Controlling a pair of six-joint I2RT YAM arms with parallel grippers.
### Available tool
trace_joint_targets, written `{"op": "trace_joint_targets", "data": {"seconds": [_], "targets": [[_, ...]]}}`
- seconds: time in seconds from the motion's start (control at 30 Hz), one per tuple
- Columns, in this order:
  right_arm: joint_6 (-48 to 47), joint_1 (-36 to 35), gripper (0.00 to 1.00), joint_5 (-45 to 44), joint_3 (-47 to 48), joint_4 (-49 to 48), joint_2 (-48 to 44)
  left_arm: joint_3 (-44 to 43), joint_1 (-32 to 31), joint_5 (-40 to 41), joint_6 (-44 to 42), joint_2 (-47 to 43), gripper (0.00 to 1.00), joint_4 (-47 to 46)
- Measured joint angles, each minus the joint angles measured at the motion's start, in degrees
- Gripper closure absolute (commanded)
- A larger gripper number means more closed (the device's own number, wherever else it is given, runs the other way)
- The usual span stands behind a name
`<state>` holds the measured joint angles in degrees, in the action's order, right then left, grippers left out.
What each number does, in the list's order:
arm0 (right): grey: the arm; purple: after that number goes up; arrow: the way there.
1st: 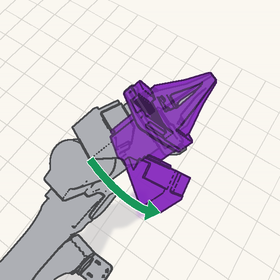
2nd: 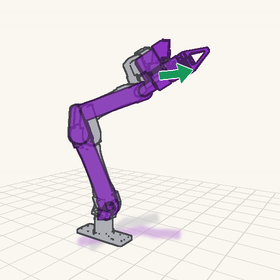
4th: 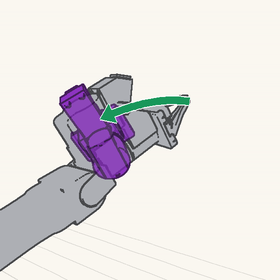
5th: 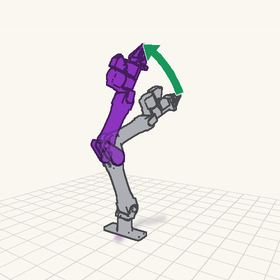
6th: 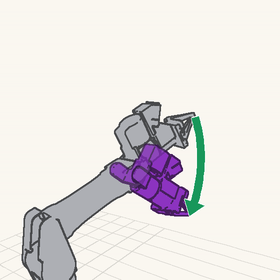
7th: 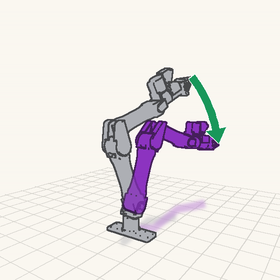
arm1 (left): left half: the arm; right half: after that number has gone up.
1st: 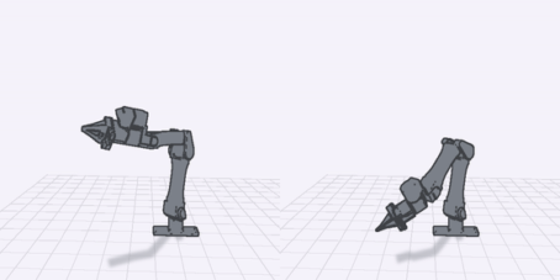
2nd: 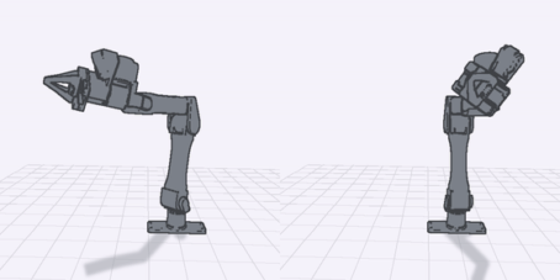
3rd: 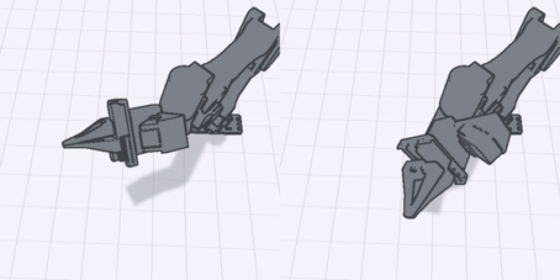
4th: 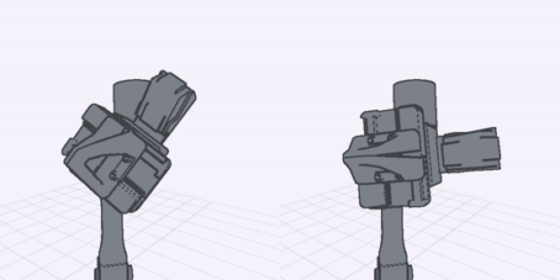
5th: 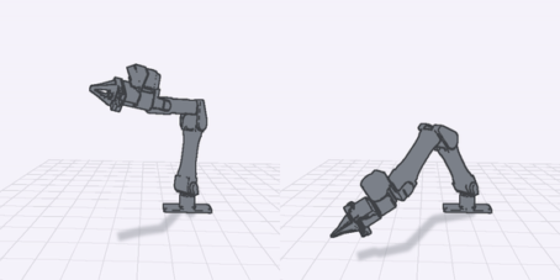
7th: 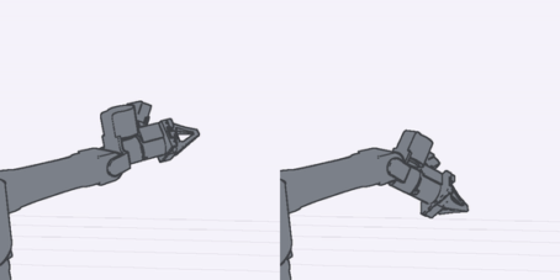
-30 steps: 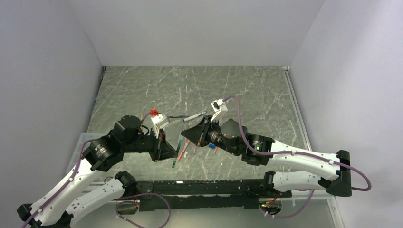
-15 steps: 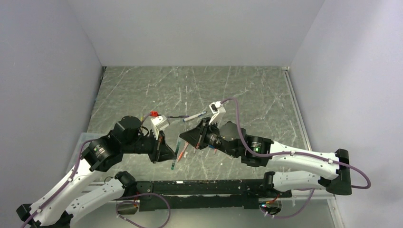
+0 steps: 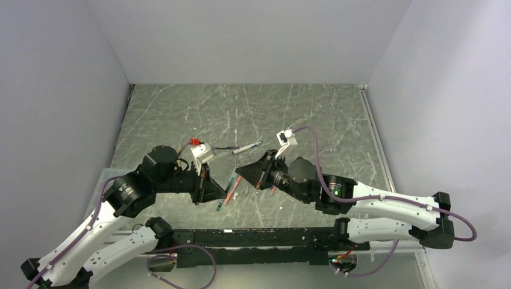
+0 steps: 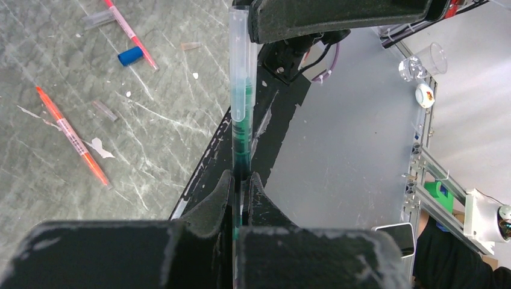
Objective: Insert the pens into the pen caps
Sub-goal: Press the pen cap onto the pen.
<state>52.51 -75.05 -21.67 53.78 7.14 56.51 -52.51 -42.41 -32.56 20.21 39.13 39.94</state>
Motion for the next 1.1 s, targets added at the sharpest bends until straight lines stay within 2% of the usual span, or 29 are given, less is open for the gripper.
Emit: {"op": "trace_joint_targets", "data": {"seconds": [0.3, 0.5, 0.83, 1.1], "targets": [[0.66, -0.13, 0.77, -0.50, 0.00, 0.04, 0.11, 0.00, 0.00, -0.20, 0.00, 0.26, 1.00, -0.26], [0.70, -2.80, 0.67, 4.15, -0.63, 5.07, 1.66, -1.20, 0.76, 1.14, -0.02, 0.83, 1.00, -10.03], [0.37, -2.78, 0.54, 4.22, -0.90, 6.64, 0.61, -1.51, 0.76, 1.16, -0.02, 0.76, 1.00, -13.18], [-1.84, -2.78, 0.49, 2.43, -0.90, 6.40, -3.98, -1.51, 0.76, 1.07, 0.00, 0.83, 1.00, -13.33]]}}
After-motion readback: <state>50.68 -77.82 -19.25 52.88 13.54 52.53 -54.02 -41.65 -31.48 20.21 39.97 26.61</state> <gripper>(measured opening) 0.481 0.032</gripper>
